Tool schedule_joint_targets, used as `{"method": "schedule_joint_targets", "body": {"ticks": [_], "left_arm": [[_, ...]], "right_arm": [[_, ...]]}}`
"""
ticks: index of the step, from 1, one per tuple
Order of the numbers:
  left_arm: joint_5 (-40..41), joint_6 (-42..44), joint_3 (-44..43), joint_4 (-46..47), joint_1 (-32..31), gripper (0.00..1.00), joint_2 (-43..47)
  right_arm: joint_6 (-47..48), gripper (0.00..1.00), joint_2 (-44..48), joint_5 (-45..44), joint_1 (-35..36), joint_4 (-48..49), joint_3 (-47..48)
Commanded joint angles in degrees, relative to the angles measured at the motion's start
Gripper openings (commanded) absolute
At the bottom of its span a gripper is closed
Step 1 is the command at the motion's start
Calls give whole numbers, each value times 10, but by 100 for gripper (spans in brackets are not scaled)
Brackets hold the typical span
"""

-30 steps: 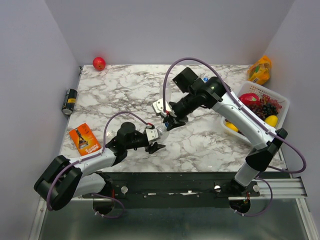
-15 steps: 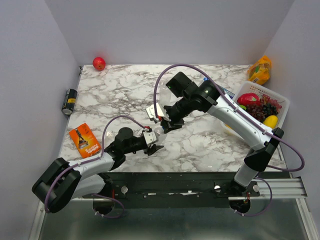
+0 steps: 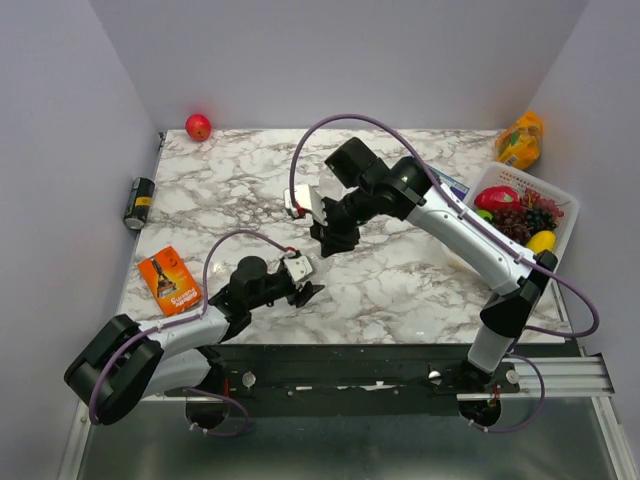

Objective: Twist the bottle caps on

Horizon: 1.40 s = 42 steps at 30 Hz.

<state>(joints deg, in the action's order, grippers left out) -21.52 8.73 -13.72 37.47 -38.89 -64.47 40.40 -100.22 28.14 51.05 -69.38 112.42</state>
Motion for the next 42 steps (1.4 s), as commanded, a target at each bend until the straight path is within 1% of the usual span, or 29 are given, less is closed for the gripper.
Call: {"method": "schedule_joint_targets", "body": {"ticks": [1, 5, 9, 12, 14, 15, 16, 17, 18, 23, 27, 29, 31, 37, 38, 42], "left_arm": [[81, -111, -63, 118, 4, 0, 17], [79, -140, -61, 116, 5, 0, 23], [52, -120, -52, 132, 3, 0, 22], [40, -92, -58, 107, 0, 0, 19], [39, -90, -59, 100, 0, 0, 19], [39, -73, -59, 100, 0, 0, 20], [33, -71, -58, 102, 0, 0, 20], [34, -69, -57, 105, 0, 0, 19], [33, -63, -56, 109, -1, 0, 19], [34, -48, -48, 129, -7, 0, 16], [33, -46, -44, 139, -9, 0, 14], [35, -49, -42, 137, -9, 0, 9], [38, -50, -40, 132, -9, 0, 9], [39, -57, -38, 118, -9, 0, 11], [36, -57, -38, 118, -9, 0, 10], [26, -60, -40, 110, -9, 0, 7]], "right_arm": [[-116, 31, -28, -85, 6, -64, -22], [-185, 29, -25, -119, 6, -51, -30], [-186, 29, -51, -103, 5, -72, -10], [-181, 28, -73, -101, 5, -99, 24], [-179, 28, -85, -96, 6, -109, 32], [-179, 29, -83, -96, 6, -107, 31], [-181, 30, -85, -95, 7, -106, 31], [-179, 34, -86, -93, 6, -109, 32], [-176, 36, -87, -90, 6, -111, 36], [-140, 44, -98, -82, 6, -133, 64], [-126, 45, -93, -81, 6, -130, 62], [-126, 49, -94, -80, 6, -131, 68], [-126, 50, -93, -81, 5, -132, 75], [-111, 64, -89, -74, 5, -143, 90], [-108, 68, -82, -74, 5, -143, 88], [-109, 75, -49, -68, 4, -126, 69]]}}
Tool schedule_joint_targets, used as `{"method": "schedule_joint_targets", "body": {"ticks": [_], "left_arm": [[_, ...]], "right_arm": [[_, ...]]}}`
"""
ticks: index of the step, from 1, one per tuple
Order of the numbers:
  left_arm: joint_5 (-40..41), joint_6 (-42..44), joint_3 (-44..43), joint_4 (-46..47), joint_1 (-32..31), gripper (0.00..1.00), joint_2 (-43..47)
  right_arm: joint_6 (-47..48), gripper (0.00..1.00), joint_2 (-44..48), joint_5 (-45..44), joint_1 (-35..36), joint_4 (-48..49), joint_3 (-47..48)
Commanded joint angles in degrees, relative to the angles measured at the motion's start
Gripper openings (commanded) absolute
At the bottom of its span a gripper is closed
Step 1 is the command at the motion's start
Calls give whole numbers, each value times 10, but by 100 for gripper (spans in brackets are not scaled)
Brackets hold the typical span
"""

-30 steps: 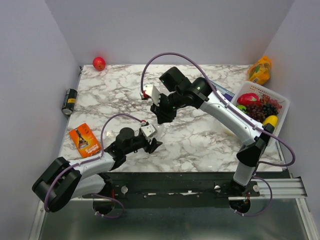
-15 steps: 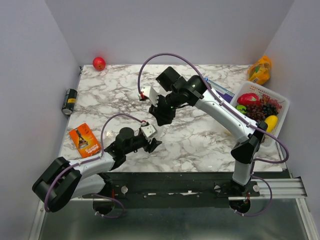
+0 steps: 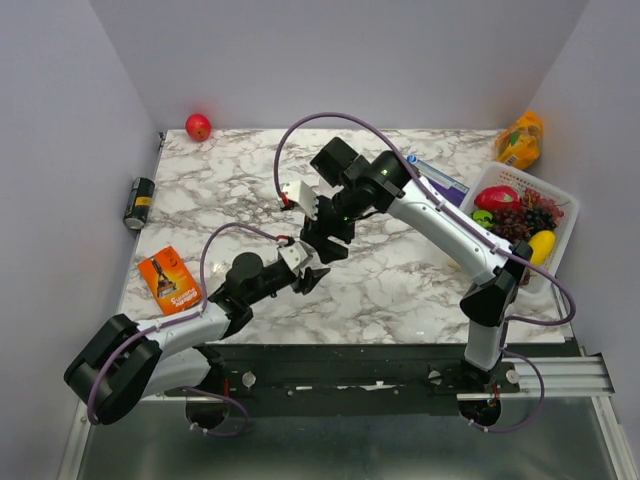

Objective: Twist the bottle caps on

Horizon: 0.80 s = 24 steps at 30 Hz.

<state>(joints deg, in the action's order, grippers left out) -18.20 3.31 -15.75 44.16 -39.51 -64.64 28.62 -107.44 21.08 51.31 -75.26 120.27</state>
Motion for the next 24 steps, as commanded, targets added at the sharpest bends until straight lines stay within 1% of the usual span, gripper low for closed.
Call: {"method": "schedule_joint_targets", "body": {"ticks": [1, 3, 4, 7, 8, 9, 10, 11, 12, 14, 17, 24], "left_arm": [[-10, -8, -19, 40, -3, 0, 7], [-16, -8, -19, 35, -3, 0, 7], [-18, -9, -20, 31, -3, 0, 4], [-32, -16, -22, 20, -3, 0, 2], [-37, -20, -21, 18, -3, 0, 3], [-51, -20, -22, 15, -3, 0, 1], [-60, -21, -23, 12, -3, 0, 0], [-68, -21, -24, 5, -3, 0, -1], [-83, -19, -24, 3, -3, 0, -1], [-96, -15, -26, -10, -3, 0, -4], [-116, -7, -27, -16, -3, 0, -3], [-134, 0, -45, -37, -3, 0, -7]], "right_arm": [[7, 75, 31, 6, -2, -63, -13], [6, 81, 62, 13, -5, -48, -17], [7, 82, 74, 20, -9, -41, -21], [19, 88, 137, 40, -20, -2, -65], [26, 98, 155, 41, -23, 21, -96], [28, 100, 171, 48, -25, 33, -115], [28, 100, 201, 51, -32, 48, -135], [37, 100, 212, 54, -34, 72, -148], [42, 100, 219, 62, -35, 80, -162], [48, 100, 224, 76, -36, 100, -161], [42, 100, 196, 83, -36, 115, -139], [60, 100, 138, 121, -35, 104, -80]]}}
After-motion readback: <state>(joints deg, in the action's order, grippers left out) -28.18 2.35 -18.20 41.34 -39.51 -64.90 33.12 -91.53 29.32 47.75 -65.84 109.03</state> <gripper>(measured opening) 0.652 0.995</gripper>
